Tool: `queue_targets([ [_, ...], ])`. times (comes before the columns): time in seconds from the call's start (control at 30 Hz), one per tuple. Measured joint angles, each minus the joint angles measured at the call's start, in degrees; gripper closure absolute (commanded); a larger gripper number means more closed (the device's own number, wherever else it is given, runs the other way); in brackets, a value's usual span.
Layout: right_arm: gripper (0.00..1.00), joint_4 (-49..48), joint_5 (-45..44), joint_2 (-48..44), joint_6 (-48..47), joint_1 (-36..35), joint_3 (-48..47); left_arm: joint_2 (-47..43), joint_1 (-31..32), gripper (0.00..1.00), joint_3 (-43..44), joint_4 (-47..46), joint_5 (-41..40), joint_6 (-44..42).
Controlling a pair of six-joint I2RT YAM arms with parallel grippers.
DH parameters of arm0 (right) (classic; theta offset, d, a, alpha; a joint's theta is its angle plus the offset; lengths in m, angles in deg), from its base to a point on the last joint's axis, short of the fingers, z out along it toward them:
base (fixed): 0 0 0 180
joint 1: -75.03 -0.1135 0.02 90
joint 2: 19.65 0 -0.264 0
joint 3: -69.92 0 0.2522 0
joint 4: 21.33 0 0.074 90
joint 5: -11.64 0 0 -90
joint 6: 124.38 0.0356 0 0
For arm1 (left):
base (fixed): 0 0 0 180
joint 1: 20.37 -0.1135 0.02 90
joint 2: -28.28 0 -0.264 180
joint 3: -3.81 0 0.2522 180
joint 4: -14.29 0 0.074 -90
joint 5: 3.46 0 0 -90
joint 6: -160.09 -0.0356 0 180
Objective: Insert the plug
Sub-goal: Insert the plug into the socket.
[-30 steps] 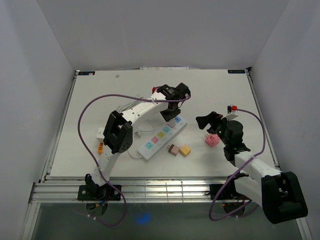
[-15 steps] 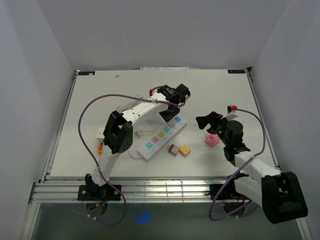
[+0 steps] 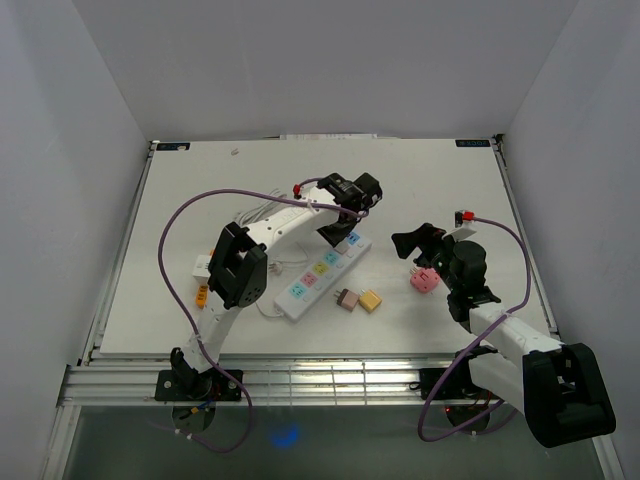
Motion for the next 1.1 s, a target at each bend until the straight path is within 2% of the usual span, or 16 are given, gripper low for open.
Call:
queue_targets([
  [1.1, 0.07, 0.0, -0.02, 0.13, 0.02, 0.0, 0.0, 2.19, 4.28, 1.0, 2.05, 2.1, -9.22, 0.98],
])
